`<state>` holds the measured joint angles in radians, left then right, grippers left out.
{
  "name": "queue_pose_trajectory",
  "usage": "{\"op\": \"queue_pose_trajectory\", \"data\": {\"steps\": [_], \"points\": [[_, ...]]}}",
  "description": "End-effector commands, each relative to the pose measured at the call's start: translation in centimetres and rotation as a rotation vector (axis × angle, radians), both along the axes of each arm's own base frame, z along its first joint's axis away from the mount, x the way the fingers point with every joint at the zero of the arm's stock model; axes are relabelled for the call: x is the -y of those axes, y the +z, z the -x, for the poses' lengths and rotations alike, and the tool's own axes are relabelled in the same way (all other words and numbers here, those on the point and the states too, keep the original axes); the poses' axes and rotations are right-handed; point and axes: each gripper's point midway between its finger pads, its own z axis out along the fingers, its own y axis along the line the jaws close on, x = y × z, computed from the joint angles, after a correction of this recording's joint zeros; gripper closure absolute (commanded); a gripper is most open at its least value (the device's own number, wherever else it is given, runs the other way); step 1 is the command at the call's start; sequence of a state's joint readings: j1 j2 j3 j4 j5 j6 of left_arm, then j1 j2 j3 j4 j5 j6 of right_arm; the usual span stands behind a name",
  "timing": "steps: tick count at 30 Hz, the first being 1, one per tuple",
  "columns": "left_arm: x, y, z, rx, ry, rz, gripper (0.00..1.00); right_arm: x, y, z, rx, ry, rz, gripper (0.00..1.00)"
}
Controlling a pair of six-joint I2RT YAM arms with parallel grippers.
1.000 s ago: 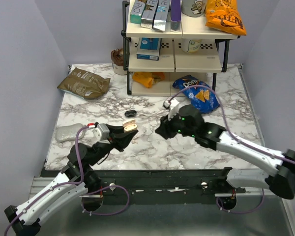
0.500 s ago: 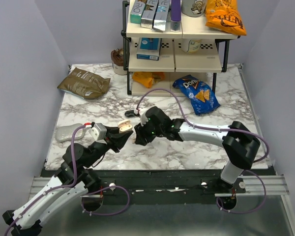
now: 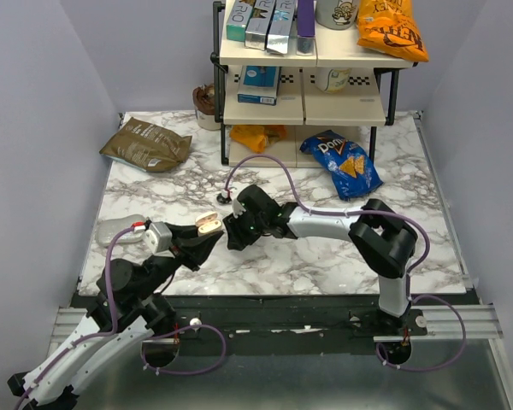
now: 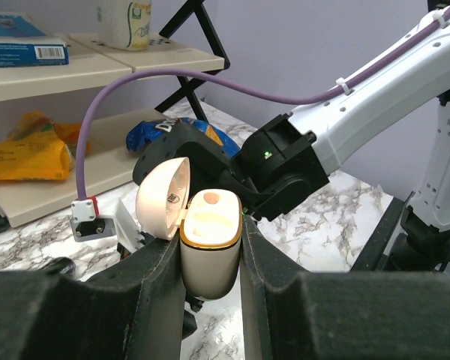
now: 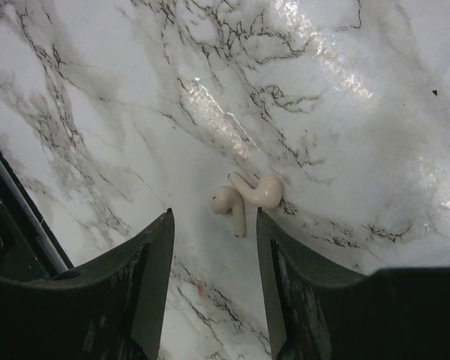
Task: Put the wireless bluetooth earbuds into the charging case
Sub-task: Adjust the earbud at the center of the board.
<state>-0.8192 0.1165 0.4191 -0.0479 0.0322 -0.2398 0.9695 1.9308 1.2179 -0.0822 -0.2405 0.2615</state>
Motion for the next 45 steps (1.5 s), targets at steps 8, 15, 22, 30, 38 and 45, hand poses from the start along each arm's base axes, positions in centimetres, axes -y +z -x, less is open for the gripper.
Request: {"op": "queue_pose_trajectory", "data": {"steps": [8, 15, 22, 30, 38, 45], "points": [[-0.3, 0.3, -0.2, -0.003, 0.022, 0.007, 1.0, -0.3, -1.3, -1.0, 0.02, -0.03, 0.04, 0.44], [-0.2, 0.1, -0.3, -0.005, 0.019, 0.003, 1.0, -0.3, -2.5, -0.7, 0.007, -0.026, 0.063, 0.45], [-0.3, 0.2, -0.2, -0.004, 0.022, 0.004, 1.0, 0.0, -3.3, 0.0, -0.009, -0.03, 0.081, 0.48], [-0.3, 0.1, -0.2, -0.007, 0.019, 0.004, 1.0, 1.1, -4.6, 1.1, -0.009, -0.057, 0.134, 0.55], [-0.2, 0.1, -0.3, -0.01, 0.02, 0.001, 1.0, 4.1, -5.2, -0.7, 0.049, -0.232, 0.247, 0.62], [-0.3, 0.1, -0.3, -0.012, 0.023, 0.002, 1.0, 6.8, -5.3, -1.9, 0.077, -0.364, 0.311, 0.62]]}}
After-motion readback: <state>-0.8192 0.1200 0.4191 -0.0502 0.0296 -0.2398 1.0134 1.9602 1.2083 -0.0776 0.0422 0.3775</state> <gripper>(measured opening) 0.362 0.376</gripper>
